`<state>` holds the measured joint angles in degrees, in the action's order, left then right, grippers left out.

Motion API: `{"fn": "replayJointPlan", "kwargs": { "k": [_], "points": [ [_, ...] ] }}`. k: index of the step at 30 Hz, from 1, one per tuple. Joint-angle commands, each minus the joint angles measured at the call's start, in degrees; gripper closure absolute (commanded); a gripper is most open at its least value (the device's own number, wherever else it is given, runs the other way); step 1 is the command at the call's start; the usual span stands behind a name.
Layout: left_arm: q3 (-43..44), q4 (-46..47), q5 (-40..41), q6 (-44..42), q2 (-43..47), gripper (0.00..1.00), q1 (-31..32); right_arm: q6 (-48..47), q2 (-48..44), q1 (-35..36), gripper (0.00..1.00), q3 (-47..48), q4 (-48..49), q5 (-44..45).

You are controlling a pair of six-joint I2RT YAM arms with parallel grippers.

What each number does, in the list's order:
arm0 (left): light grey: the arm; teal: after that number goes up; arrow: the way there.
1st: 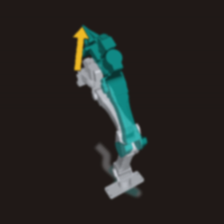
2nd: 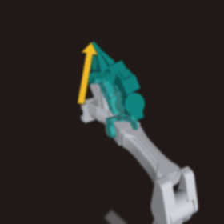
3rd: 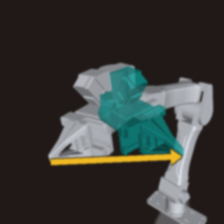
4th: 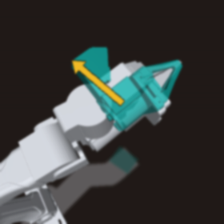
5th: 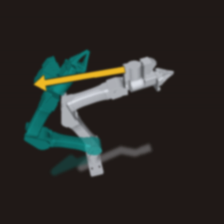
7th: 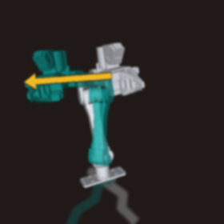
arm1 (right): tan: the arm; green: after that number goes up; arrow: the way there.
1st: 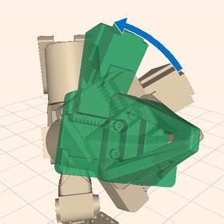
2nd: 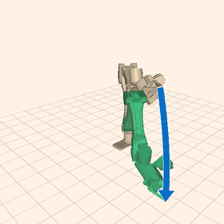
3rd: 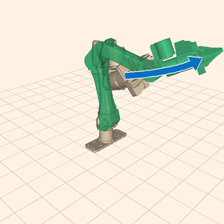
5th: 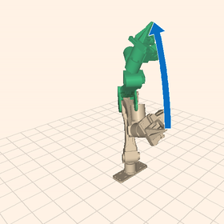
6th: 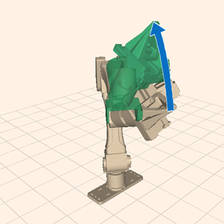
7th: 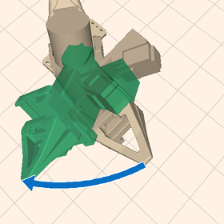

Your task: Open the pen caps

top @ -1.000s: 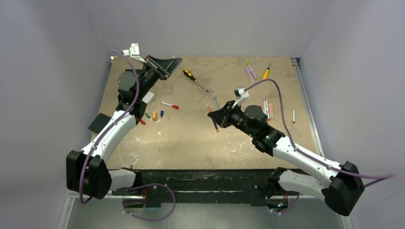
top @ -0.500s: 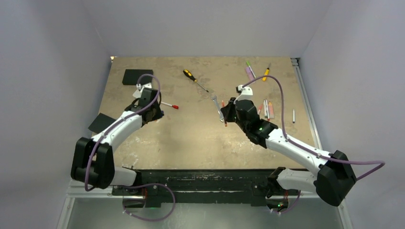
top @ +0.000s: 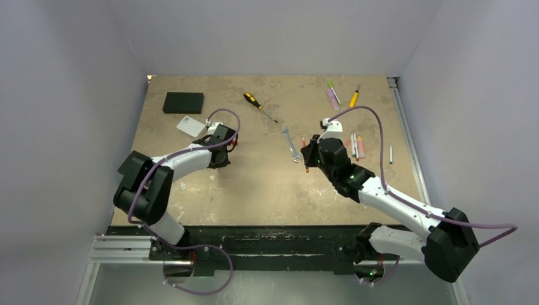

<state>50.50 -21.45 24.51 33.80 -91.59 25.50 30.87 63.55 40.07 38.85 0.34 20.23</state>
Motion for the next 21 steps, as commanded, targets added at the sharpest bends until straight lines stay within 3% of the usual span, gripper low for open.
{"fn": "replayJointPlan", "kwargs": {
  "k": [1, 15, 21],
  "points": [
    [2.39, 2.50, 1.98, -0.56, -1.79, 0.90, -0.19, -1.16, -0.98, -0.73, 1.00, -0.27, 0.30, 1.49],
    [4.28, 1.03, -0.62, -0.67, -0.51, 0.65, 0.17, -2.69, 0.10, -3.38, 1.00, 2.52, -0.25, 1.04],
    [4.81, -1.55, -2.44, 0.27, 10.34, 0.63, 1.95, -3.10, 4.55, -9.56, 1.00, 5.51, -2.56, -1.40]
  ]
}}
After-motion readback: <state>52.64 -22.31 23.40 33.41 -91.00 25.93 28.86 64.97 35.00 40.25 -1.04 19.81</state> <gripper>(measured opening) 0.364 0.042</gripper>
